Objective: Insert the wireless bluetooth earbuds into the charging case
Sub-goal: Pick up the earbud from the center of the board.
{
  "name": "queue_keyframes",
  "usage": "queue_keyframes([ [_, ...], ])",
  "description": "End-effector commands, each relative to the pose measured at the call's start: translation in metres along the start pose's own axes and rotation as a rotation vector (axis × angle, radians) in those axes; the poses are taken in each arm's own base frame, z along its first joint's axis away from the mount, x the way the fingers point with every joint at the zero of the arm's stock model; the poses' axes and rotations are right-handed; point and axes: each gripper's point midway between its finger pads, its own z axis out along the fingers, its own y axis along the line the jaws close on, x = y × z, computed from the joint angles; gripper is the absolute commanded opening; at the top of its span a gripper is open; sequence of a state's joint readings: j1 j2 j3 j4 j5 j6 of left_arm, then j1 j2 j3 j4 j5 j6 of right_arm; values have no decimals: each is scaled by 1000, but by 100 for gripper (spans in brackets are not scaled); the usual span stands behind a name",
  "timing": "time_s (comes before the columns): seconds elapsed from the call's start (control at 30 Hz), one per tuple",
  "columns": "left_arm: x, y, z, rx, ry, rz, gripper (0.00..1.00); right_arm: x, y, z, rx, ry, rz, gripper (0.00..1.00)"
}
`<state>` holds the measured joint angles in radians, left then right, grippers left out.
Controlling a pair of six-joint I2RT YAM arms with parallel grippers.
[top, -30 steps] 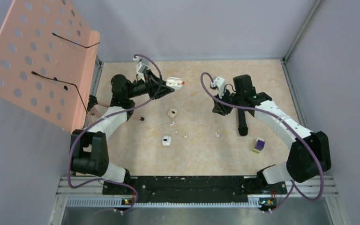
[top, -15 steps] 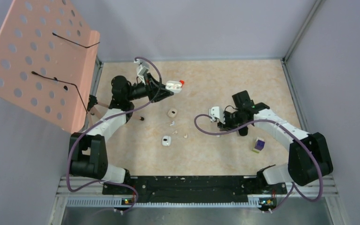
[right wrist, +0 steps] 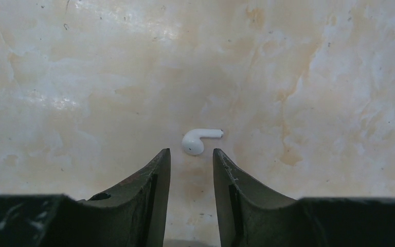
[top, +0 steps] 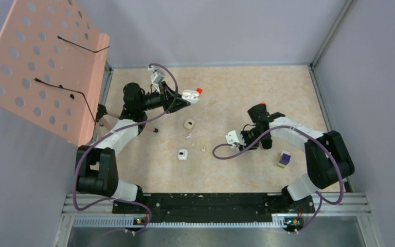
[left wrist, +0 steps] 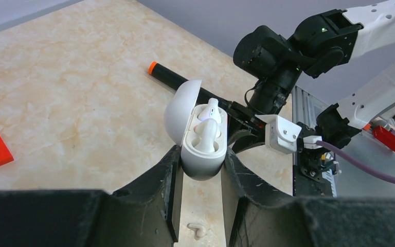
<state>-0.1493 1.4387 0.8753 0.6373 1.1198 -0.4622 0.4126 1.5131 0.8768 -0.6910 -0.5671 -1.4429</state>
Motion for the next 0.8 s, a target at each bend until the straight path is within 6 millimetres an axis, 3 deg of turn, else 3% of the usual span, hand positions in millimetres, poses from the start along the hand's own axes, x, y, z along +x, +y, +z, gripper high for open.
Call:
queue_keyframes([
  [0.0, -15, -4, -2, -6, -25, 69, 0, -5, 2, 10, -34, -8, -91, 36],
  [0.6, -15, -2, -3, -17, -23, 64, 0, 5, 7, 27, -49, 41, -94, 28],
  [0.77, -13, -1, -3, -22, -21, 63, 0, 8, 5, 30, -33, 51, -68, 17],
])
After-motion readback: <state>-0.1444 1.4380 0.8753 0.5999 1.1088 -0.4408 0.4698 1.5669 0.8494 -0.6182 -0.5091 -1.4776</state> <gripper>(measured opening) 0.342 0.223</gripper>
